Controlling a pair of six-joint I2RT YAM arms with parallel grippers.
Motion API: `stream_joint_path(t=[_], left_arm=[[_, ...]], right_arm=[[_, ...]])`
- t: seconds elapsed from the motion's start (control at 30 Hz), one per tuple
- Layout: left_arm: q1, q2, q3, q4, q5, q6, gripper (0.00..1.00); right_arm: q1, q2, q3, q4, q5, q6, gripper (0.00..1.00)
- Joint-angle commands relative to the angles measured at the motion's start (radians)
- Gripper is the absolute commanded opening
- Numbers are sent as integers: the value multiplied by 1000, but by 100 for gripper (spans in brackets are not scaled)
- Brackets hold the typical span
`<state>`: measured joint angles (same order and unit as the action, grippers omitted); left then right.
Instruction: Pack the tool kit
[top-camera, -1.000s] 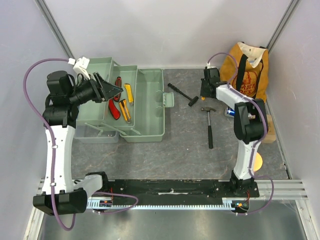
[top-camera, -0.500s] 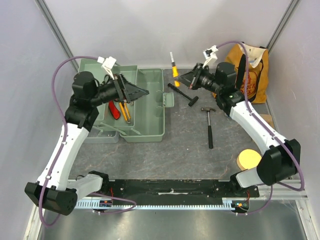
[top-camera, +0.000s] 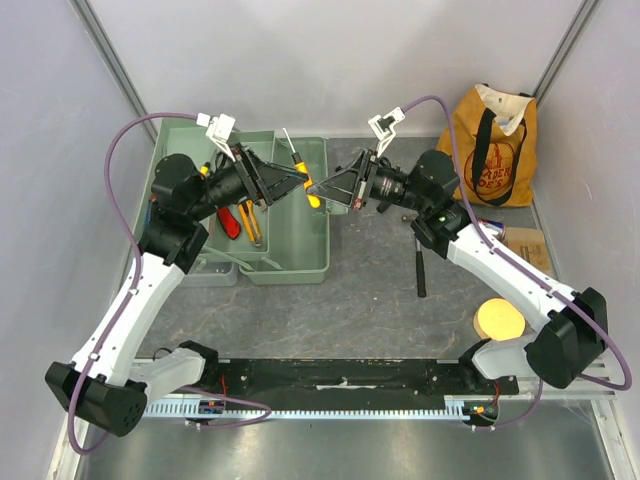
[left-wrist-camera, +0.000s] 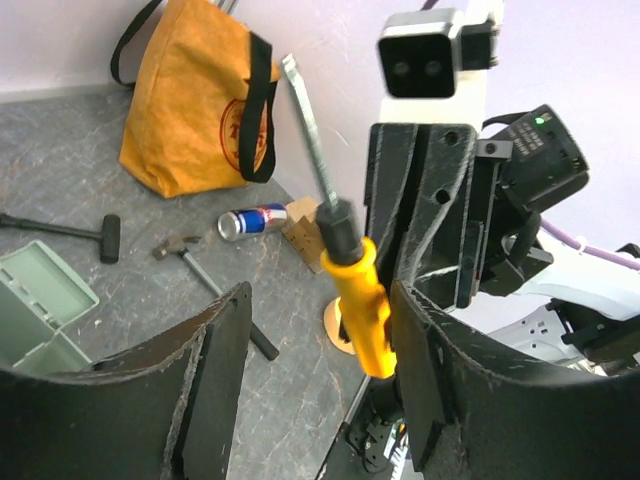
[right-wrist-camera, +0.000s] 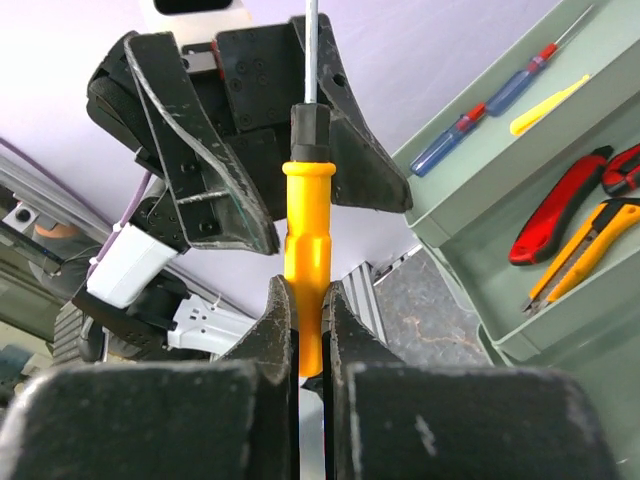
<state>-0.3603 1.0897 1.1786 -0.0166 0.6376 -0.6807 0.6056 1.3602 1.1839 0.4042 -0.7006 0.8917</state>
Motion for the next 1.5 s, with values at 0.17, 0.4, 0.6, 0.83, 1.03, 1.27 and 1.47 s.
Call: stream_joint_path(t=[0.17,0.4,0.6,0.83,1.03,1.27,1.47], left_arm=[[-16,-60,-22,127,-21,-16,49],[-16,-63,-16,89,-29,0,28],[-14,-70,15,-21,-94,65,2],[-16,-48,194,-421,-398,305,2],[0,-1,409,-732,-843,507,2],[168,53,394,-836,-1052,557,2],[297,114,339,-846,-1056,560,2]], right_arm=[[68,-1,-4,70,4,33,0],[85,10,2,41,29,10,0],[86,-1,8,-68,88,-62,25],[86,-70,29,-324,321,-238,77],[85,-105,52,-516,512,-344,78],[85,-118,17,-568,604,-358,79],[83,-116,-7,-591,621,-358,79]])
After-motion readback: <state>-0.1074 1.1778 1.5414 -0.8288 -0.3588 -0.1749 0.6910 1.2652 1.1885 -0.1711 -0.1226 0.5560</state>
